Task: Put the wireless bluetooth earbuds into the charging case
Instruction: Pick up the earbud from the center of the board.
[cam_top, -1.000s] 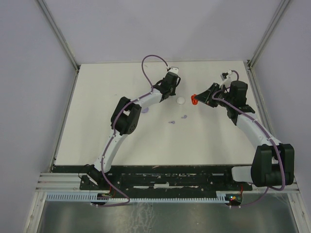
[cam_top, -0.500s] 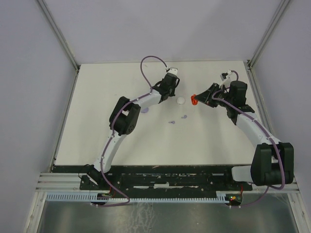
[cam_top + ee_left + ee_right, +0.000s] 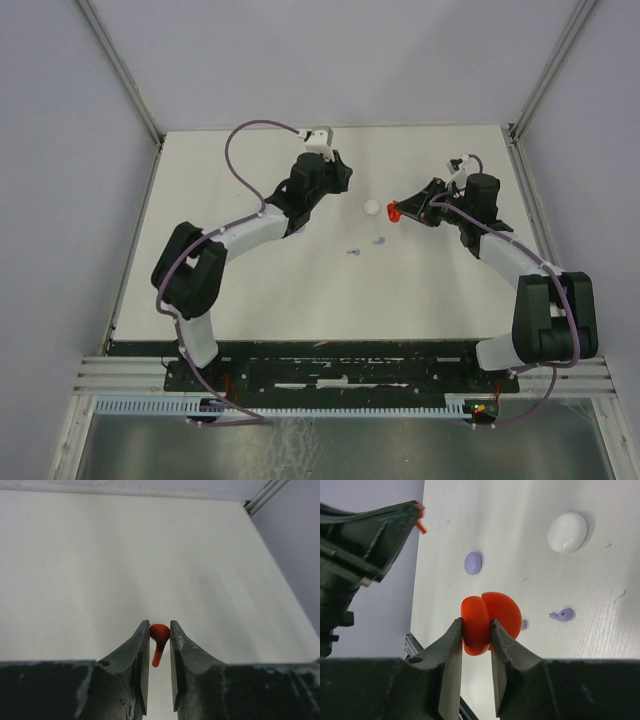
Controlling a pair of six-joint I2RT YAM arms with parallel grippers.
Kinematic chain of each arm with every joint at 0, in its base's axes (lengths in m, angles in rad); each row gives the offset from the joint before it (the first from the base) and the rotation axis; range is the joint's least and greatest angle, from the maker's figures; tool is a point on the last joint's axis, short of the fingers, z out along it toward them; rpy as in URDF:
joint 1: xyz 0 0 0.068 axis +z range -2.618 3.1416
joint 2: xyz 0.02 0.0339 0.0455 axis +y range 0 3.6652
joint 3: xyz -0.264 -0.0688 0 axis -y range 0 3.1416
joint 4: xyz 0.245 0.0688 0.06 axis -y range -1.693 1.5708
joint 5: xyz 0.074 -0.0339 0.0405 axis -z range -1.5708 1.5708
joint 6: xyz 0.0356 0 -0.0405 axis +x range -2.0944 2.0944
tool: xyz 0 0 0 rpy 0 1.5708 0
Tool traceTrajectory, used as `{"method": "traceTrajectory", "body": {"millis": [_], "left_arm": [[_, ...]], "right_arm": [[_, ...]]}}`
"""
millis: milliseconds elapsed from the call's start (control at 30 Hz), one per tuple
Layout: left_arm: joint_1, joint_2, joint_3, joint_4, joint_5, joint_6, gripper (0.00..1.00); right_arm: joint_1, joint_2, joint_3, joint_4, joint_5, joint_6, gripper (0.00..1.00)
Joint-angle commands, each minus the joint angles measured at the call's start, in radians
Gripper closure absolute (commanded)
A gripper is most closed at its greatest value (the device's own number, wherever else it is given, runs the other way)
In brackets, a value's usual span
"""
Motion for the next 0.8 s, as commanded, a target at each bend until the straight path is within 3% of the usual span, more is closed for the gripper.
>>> {"method": "traceTrajectory", "body": {"millis": [0,367,633,767], "left_arm": [[-0.010,-0.155,-0.191,0.335,0.069,-0.177,0.97],[-0.020,-0.370,-0.585,0.813,0.096,-0.232,0.97],[-0.038,-0.377,-0.720,1.054,0.070,-0.202,0.97],[-0.042,-0.366,-0.766,1.136,0.073,-0.182,0.97]], "right_arm": [[0.023,0.041,-0.012,0.173,-0.040,0.077,0.97],[0.092,0.140,-0.048,0.443,-0.082,0.292,0.97],[0.159,0.228,-0.041,0.556,-0.054,0.465,0.98],[0.194,0.303,-0.044,0.722,-0.058,0.577,0.98]]}}
